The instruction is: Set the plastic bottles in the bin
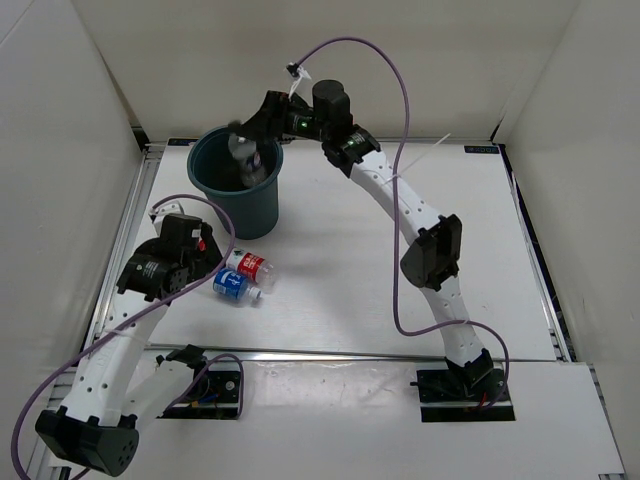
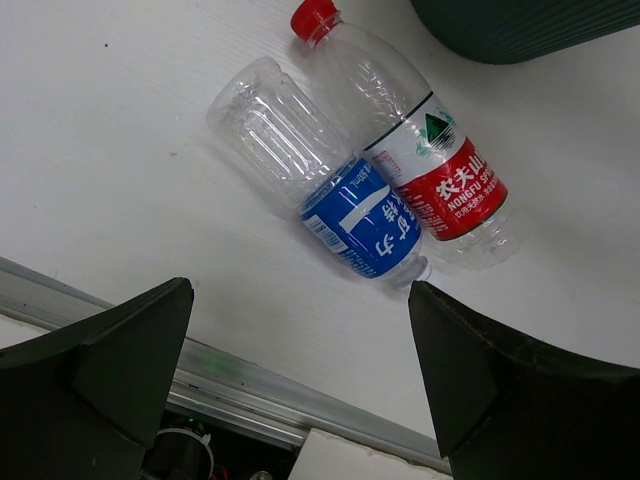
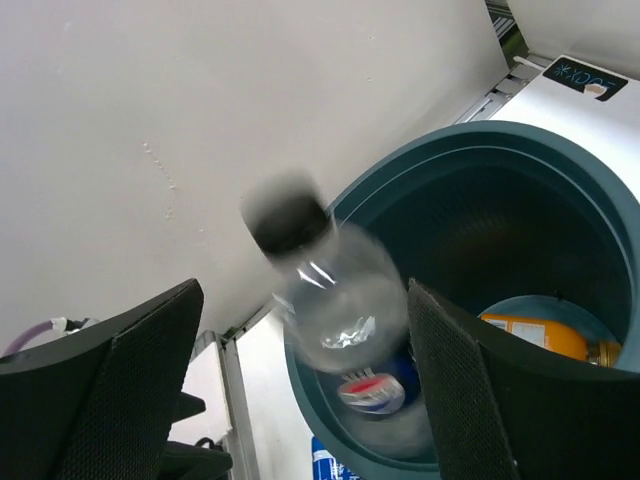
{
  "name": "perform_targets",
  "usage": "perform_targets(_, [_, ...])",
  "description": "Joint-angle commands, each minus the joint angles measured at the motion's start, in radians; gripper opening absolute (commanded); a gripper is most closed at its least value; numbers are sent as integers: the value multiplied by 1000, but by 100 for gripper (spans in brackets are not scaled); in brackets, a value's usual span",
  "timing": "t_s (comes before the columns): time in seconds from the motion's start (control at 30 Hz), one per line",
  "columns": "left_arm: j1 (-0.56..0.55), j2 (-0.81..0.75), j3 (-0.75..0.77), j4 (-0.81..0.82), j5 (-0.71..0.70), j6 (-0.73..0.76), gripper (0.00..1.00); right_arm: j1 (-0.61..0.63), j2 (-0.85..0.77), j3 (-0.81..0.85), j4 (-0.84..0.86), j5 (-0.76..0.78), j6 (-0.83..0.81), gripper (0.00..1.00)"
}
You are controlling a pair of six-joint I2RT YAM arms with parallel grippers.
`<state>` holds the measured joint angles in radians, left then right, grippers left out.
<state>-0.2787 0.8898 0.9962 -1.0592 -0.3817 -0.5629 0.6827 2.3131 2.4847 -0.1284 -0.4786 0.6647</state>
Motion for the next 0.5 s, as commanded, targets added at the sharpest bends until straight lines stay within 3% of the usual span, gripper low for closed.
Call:
perform_targets(0.0, [3, -6, 12, 21, -11, -34, 100, 20, 8, 29, 43, 8, -60, 86])
perform_targets(0.3, [3, 21, 32, 30, -100, -109, 100, -37, -118, 65, -86, 178, -200, 90])
perform_targets(0.47, [44, -3, -26, 41, -106, -346, 100, -97, -285, -93, -197, 291, -234, 91])
